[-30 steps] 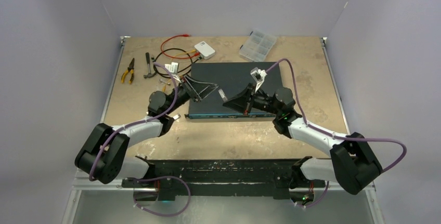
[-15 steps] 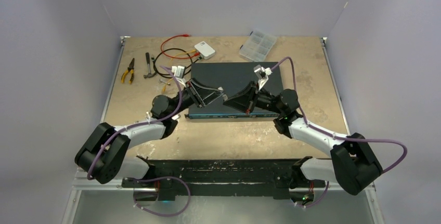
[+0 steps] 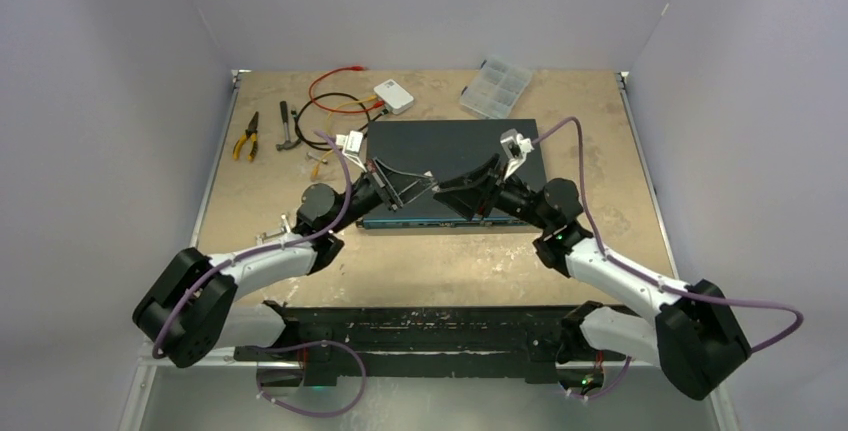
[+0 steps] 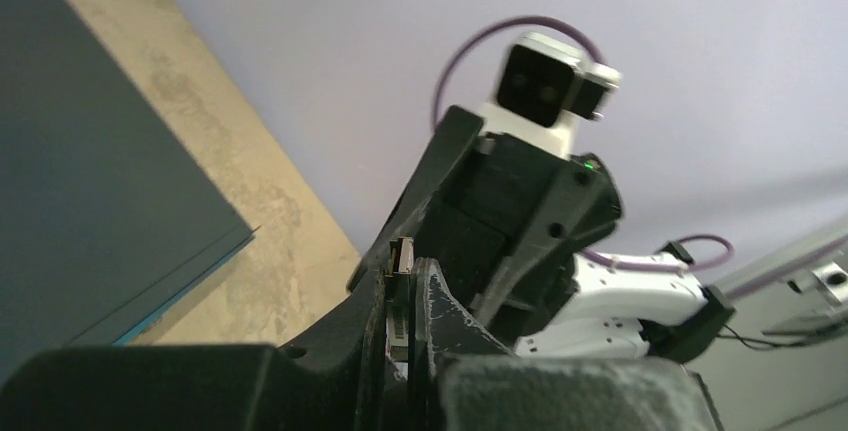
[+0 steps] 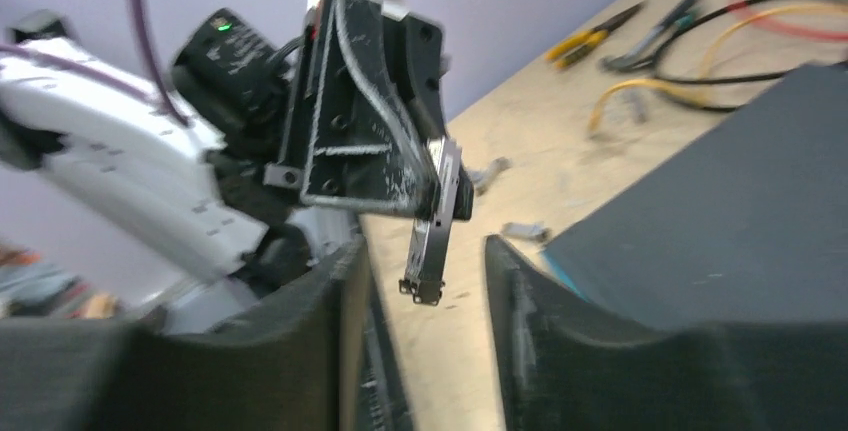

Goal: Insert the plug into the switch port
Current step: Pick up the plug from the center of the board, then insert the plug into the switch port.

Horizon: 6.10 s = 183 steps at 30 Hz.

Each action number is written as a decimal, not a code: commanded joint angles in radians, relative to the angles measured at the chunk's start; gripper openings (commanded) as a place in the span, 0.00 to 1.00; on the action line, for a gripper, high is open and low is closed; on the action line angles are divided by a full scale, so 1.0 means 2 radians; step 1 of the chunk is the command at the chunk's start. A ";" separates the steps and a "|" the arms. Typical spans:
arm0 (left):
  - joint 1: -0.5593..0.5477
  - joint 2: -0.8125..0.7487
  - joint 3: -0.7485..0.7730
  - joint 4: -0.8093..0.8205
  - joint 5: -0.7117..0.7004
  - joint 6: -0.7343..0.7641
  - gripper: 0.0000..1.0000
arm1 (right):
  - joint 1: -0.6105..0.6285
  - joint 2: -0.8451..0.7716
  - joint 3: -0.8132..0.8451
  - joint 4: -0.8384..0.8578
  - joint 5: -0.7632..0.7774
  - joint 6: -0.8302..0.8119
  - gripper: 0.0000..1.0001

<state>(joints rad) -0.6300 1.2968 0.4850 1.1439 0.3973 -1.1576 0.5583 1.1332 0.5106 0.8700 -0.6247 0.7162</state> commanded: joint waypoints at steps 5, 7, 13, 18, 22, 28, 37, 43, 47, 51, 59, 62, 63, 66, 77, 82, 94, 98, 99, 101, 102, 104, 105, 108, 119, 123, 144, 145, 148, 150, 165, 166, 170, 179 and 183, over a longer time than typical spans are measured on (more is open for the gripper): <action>-0.012 -0.054 0.022 -0.204 -0.106 0.006 0.00 | 0.129 -0.075 -0.052 -0.037 0.268 -0.265 0.72; -0.012 -0.053 0.029 -0.224 -0.108 -0.007 0.00 | 0.155 -0.078 -0.067 -0.025 0.307 -0.293 0.72; -0.015 -0.057 0.052 -0.270 -0.111 -0.026 0.00 | 0.212 -0.088 -0.083 -0.007 0.423 -0.350 0.70; -0.017 -0.064 0.057 -0.279 -0.112 -0.027 0.00 | 0.216 -0.073 -0.076 -0.014 0.433 -0.356 0.66; -0.020 -0.063 0.059 -0.283 -0.112 -0.029 0.00 | 0.217 -0.052 -0.075 0.005 0.431 -0.371 0.62; -0.023 -0.055 0.067 -0.286 -0.108 -0.028 0.00 | 0.219 -0.031 -0.063 0.027 0.433 -0.377 0.57; -0.028 -0.049 0.067 -0.294 -0.112 -0.029 0.00 | 0.222 -0.012 -0.059 0.053 0.442 -0.381 0.49; -0.031 -0.041 0.071 -0.294 -0.110 -0.031 0.00 | 0.223 -0.002 -0.055 0.059 0.451 -0.380 0.39; -0.033 -0.037 0.073 -0.298 -0.109 -0.029 0.00 | 0.223 -0.004 -0.054 0.055 0.450 -0.370 0.14; -0.033 -0.039 0.068 -0.300 -0.111 -0.029 0.00 | 0.224 -0.007 -0.053 0.031 0.455 -0.362 0.00; -0.033 -0.071 0.067 -0.360 -0.144 0.020 0.27 | 0.225 -0.036 -0.049 -0.077 0.453 -0.295 0.00; -0.033 -0.101 0.072 -0.418 -0.194 0.073 0.38 | 0.234 -0.043 -0.050 -0.133 0.477 -0.251 0.00; -0.033 -0.114 0.073 -0.437 -0.218 0.090 0.41 | 0.242 -0.045 -0.053 -0.144 0.492 -0.237 0.00; -0.033 -0.152 0.070 -0.490 -0.280 0.150 0.49 | 0.277 -0.049 -0.063 -0.182 0.549 -0.189 0.00; -0.033 -0.209 0.002 -0.541 -0.380 0.226 0.69 | 0.321 -0.056 -0.101 -0.281 0.665 -0.044 0.00; -0.033 -0.164 -0.040 -0.475 -0.381 0.225 0.82 | 0.322 -0.043 -0.106 -0.300 0.678 -0.026 0.00; -0.033 -0.064 -0.016 -0.408 -0.412 0.286 0.82 | 0.343 0.105 -0.033 -0.358 0.802 0.058 0.00; -0.033 -0.065 -0.025 -0.405 -0.433 0.303 0.82 | 0.344 0.075 -0.073 -0.294 0.799 0.048 0.00; -0.032 -0.063 -0.026 -0.405 -0.434 0.305 0.82 | 0.344 0.067 -0.076 -0.288 0.802 0.043 0.00; -0.033 -0.055 -0.026 -0.403 -0.434 0.308 0.82 | 0.344 0.061 -0.078 -0.291 0.807 0.041 0.00; -0.033 -0.051 -0.025 -0.403 -0.433 0.308 0.82 | 0.344 0.062 -0.079 -0.280 0.802 0.025 0.00; -0.033 -0.044 -0.025 -0.404 -0.432 0.309 0.82 | 0.343 0.070 -0.073 -0.278 0.806 0.018 0.00; -0.033 -0.043 -0.027 -0.404 -0.432 0.309 0.82 | 0.343 0.076 -0.068 -0.282 0.811 0.018 0.00; -0.032 -0.045 -0.032 -0.401 -0.435 0.309 0.83 | 0.343 0.097 -0.061 -0.277 0.823 0.013 0.00; -0.033 -0.041 -0.036 -0.396 -0.435 0.309 0.83 | 0.339 0.134 -0.072 -0.195 0.853 -0.011 0.00; -0.033 -0.041 -0.037 -0.395 -0.434 0.309 0.83 | 0.331 0.121 -0.098 -0.127 0.838 -0.060 0.00; -0.033 -0.042 -0.039 -0.396 -0.437 0.310 0.83 | 0.308 0.127 -0.087 -0.148 0.815 -0.053 0.00; -0.033 -0.042 -0.039 -0.396 -0.437 0.310 0.83 | 0.308 0.121 -0.090 -0.151 0.812 -0.051 0.00; -0.033 -0.042 -0.039 -0.396 -0.437 0.311 0.83 | 0.307 0.103 -0.100 -0.155 0.803 -0.050 0.00; -0.033 -0.041 -0.039 -0.395 -0.437 0.310 0.83 | 0.308 0.090 -0.108 -0.150 0.794 -0.057 0.00; -0.033 -0.041 -0.039 -0.395 -0.436 0.310 0.83 | 0.313 0.108 -0.102 -0.167 0.779 -0.046 0.00; -0.033 -0.041 -0.039 -0.394 -0.436 0.310 0.83 | 0.313 0.113 -0.101 -0.167 0.779 -0.045 0.00; -0.033 -0.041 -0.039 -0.395 -0.436 0.310 0.83 | 0.313 0.135 -0.092 -0.165 0.780 -0.048 0.00; -0.033 -0.040 -0.039 -0.395 -0.436 0.310 0.83 | 0.312 0.140 -0.095 -0.135 0.781 -0.068 0.00; -0.034 -0.040 -0.039 -0.395 -0.435 0.310 0.83 | 0.311 0.147 -0.092 -0.124 0.782 -0.078 0.00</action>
<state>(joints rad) -0.6945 1.2133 0.4122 0.3206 -0.4599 -0.5556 1.1778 1.4143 0.2993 0.5636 0.9215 0.5842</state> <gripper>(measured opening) 0.827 0.071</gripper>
